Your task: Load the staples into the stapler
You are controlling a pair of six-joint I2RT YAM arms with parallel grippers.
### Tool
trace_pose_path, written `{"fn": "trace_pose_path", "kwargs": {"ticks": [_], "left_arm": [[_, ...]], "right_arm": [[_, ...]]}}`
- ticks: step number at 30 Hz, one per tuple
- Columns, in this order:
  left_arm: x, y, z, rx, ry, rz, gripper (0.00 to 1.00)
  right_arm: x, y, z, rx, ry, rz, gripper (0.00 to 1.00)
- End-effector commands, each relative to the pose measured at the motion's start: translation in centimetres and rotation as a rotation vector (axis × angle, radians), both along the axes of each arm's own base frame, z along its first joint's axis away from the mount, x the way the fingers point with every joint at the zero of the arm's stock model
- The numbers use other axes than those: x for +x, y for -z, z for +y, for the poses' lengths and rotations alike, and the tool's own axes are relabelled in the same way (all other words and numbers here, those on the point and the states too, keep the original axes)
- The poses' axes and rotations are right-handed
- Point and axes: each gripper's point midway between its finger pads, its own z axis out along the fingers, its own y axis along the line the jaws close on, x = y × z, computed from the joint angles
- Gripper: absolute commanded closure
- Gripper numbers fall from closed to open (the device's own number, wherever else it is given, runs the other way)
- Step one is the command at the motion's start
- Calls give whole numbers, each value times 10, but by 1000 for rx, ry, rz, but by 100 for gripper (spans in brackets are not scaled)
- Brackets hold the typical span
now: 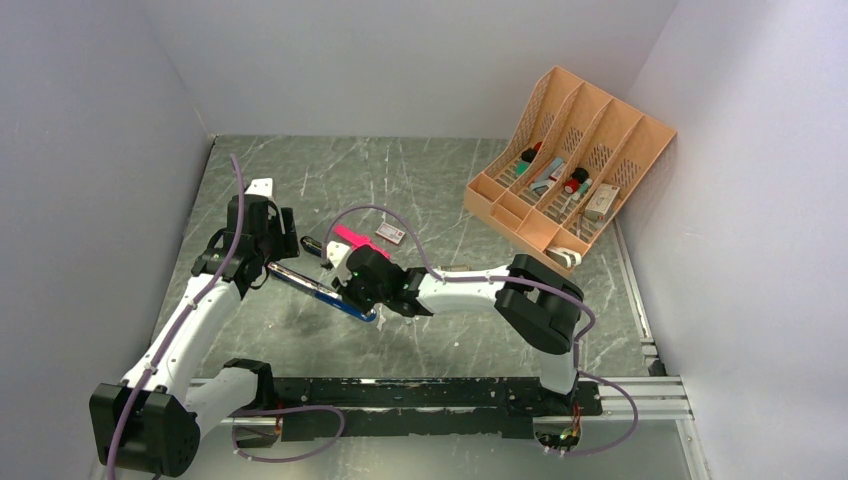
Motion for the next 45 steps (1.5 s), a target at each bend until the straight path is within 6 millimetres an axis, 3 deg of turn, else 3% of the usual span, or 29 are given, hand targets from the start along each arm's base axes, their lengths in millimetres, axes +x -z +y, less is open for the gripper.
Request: {"fn": "trace_pose_path", "kwargs": {"ticks": [1, 45], "left_arm": [[4, -10, -5, -12, 23, -44, 26], [4, -10, -5, -13, 27, -45, 26]], "right_arm": [[4, -14, 11, 38, -9, -32, 100], [5, -2, 6, -6, 10, -15, 100]]}}
